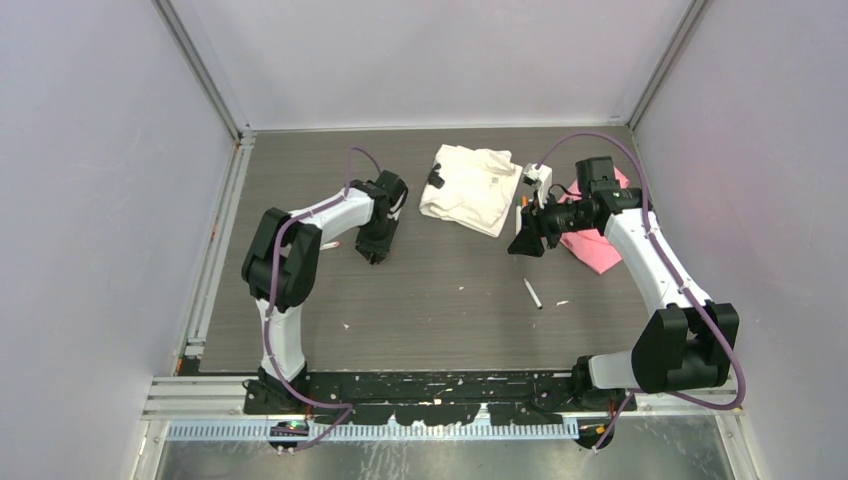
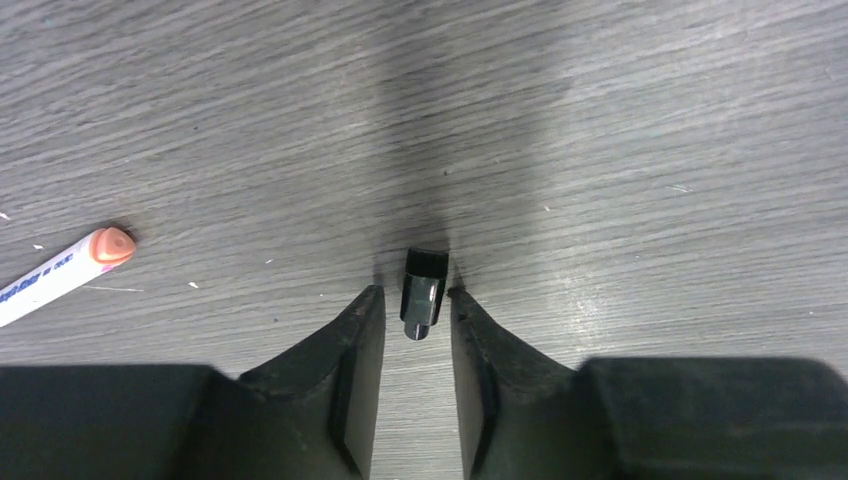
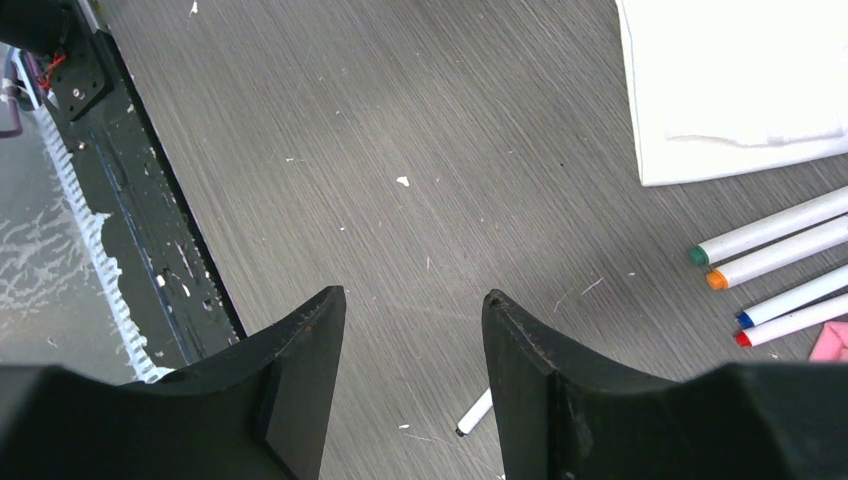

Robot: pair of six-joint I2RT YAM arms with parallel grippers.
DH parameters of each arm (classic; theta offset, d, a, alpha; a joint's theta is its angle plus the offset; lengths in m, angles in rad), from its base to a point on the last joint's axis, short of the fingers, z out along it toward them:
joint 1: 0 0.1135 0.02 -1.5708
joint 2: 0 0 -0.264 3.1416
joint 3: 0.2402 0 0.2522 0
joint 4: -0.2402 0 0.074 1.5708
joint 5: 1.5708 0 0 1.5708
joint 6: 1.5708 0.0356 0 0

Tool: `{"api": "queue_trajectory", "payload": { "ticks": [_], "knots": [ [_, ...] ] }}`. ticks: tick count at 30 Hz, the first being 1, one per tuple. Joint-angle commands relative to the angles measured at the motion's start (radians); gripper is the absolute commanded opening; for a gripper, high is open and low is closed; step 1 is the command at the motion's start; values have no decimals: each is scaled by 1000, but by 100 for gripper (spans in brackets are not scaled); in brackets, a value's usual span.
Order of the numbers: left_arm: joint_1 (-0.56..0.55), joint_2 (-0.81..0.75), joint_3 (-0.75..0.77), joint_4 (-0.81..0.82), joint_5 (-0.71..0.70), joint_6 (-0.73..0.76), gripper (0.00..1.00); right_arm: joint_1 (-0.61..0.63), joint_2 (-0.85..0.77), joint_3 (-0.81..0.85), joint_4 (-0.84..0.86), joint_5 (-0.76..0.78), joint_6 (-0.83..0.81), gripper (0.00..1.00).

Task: Insert the pens into the pen caps
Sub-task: Move the pen cap to the center of the board, then pick up the pen cap from the center of the board.

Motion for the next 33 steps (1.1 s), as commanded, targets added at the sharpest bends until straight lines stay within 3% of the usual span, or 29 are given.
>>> {"api": "queue_trajectory", "payload": {
  "ticks": [1, 4, 9, 20, 25, 29, 33],
  "knots": [
    [-6, 4, -20, 39, -12, -50, 36, 5, -14, 20, 5, -28, 1, 58],
    [-6, 31, -8, 47, -5, -44, 39, 5, -17, 21, 5, -28, 0, 58],
    [-6, 73, 20, 49, 16, -37, 37, 6, -18, 22, 3, -28, 1, 58],
    [2, 102, 43, 28, 60, -10, 18, 5, -23, 24, 0, -28, -2, 58],
    [12, 87, 25, 45, 67, -10, 1, 5, -23, 23, 0, -31, -3, 58],
    [12, 15, -17, 127, 90, -23, 1, 6, -26, 7, 9, -33, -6, 58],
    [14, -128, -93, 323, 195, -56, 1, 10, -39, -29, 39, -16, -3, 57]
  ]
}}
